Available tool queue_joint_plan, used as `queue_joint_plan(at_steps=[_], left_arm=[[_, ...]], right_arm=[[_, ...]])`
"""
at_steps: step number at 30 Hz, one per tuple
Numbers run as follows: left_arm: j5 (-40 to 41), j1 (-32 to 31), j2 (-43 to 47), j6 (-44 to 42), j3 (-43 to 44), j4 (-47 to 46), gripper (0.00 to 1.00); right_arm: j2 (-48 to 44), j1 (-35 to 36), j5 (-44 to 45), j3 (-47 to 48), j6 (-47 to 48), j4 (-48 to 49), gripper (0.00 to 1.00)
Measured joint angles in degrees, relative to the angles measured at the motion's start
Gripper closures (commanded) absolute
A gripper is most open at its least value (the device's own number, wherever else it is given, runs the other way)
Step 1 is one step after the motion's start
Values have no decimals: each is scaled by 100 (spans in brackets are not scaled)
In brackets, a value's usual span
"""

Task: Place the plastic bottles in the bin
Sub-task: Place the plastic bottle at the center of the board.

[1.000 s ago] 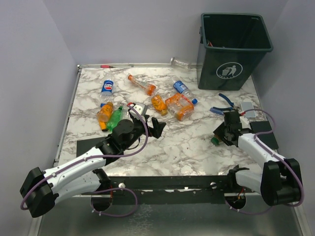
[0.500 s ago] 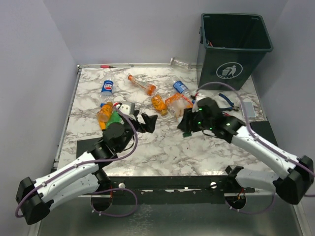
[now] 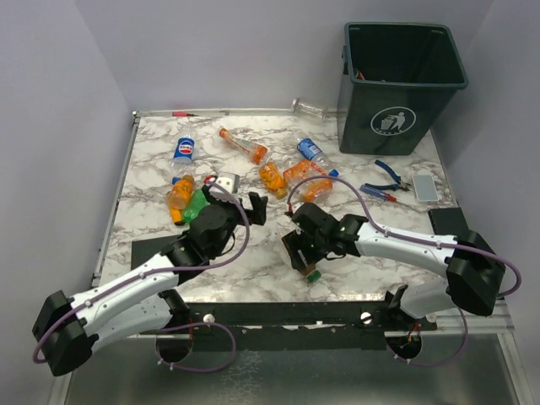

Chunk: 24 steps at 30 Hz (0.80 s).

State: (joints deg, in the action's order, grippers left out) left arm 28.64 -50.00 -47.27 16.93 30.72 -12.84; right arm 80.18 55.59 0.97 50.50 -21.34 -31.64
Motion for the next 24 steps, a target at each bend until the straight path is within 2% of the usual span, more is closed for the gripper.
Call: queue_joint_plan(at_steps=[5,10,13,15,18,20,24], left_arm=[[-435,0,-1075,2,352,369,1],[-734,0,-1429,44,428,566,1],[-780,0,-1521,68,428,573,1],[-789,0,-1602,103,433,570,1],[-881,0,-1792,162,514,599,3],[-1003,0,-1993,199,715,688,7],[-1287,15,-2391,254,1290,850,22]], right_arm=[[96,20,26,-234,-94,138,17],[-44,20,286,-393,-343,146,17],[-645,42,367,-551,-651,175,28],[-1161,114,339,-636,-844,269,41],[-1641,350,144,-673,-1095,527,55],[-1650,570,-20,-684,-1261,748,63],[-1453,811,-260,-1062,-1587,1257,71]])
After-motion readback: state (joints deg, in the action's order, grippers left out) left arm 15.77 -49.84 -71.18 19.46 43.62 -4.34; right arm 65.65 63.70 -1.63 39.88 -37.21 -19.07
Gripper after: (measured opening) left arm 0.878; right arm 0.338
